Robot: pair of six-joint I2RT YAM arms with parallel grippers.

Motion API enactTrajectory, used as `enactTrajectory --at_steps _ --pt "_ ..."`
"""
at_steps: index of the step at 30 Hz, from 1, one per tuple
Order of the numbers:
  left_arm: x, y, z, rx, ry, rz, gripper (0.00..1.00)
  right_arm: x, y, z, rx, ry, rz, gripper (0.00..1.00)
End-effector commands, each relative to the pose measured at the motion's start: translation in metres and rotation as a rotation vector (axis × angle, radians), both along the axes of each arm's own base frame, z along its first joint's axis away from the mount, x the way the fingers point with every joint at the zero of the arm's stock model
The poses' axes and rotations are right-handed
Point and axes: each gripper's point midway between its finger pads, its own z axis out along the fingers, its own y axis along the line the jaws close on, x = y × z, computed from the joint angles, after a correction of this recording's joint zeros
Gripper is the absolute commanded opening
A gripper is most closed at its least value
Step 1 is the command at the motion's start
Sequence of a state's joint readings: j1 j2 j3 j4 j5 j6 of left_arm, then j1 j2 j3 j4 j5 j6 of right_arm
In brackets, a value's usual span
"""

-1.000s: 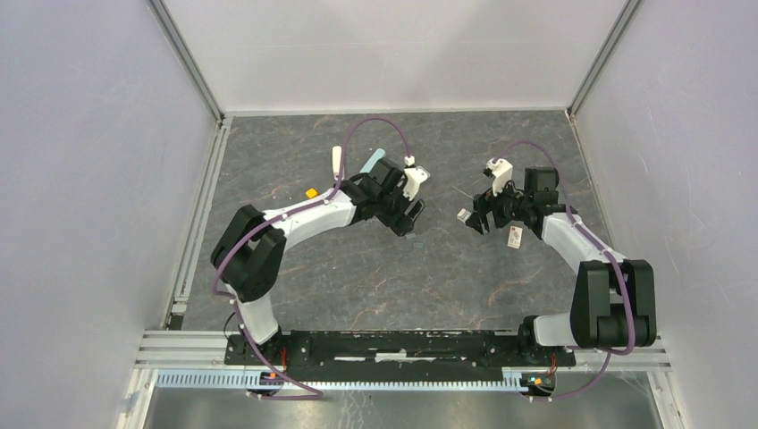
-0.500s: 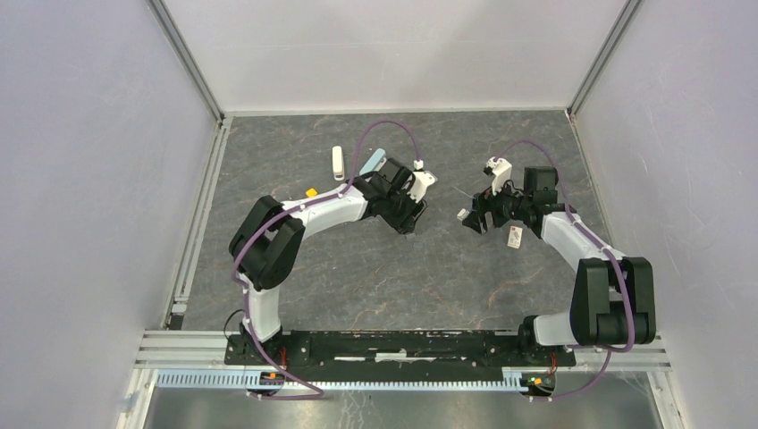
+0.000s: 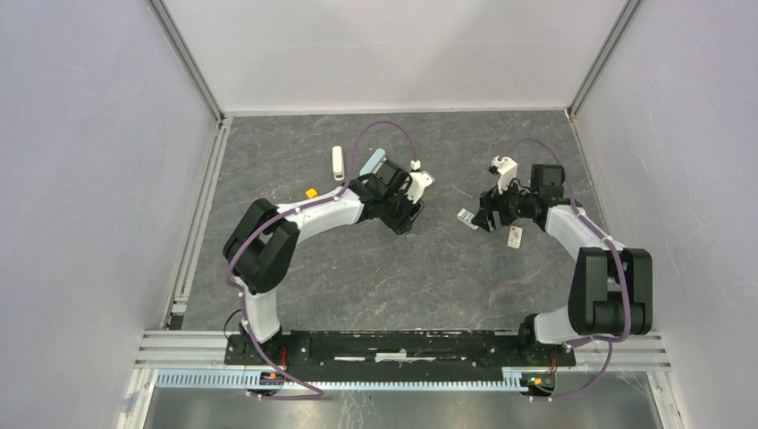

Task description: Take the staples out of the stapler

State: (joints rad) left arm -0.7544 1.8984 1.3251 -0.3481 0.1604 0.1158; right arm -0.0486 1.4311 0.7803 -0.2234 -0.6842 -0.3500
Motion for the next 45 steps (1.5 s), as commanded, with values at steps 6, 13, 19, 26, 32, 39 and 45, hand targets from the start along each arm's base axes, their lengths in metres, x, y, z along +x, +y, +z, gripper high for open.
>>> enactTrajectory --at_steps 6,13,19,26,32,39,45 --pt "0.002 0.016 0.069 -0.207 -0.208 0.132 0.58 0.025 -0.007 -0.007 -0.215 -0.053 0.214 0.79" --pt "-0.007 0.044 0.079 -0.243 -0.274 0.187 0.60 0.031 0.018 -0.020 -0.194 0.040 0.301 0.79" --pt "-0.005 0.050 0.078 -0.260 -0.290 0.202 0.61 0.030 0.021 -0.040 -0.238 0.087 0.303 0.82" --pt "-0.003 0.048 0.076 -0.263 -0.281 0.194 0.60 0.034 0.022 -0.050 -0.272 0.108 0.282 0.79" --pt "-0.005 0.049 0.077 -0.268 -0.281 0.191 0.60 0.021 0.031 -0.060 -0.281 0.145 0.313 0.72" --pt "-0.008 0.047 0.078 -0.291 -0.258 0.202 0.60 0.006 0.042 -0.060 -0.285 0.157 0.340 0.63" --pt "-0.011 0.046 0.082 -0.307 -0.255 0.199 0.59 -0.006 0.044 -0.062 -0.322 0.148 0.341 0.62"
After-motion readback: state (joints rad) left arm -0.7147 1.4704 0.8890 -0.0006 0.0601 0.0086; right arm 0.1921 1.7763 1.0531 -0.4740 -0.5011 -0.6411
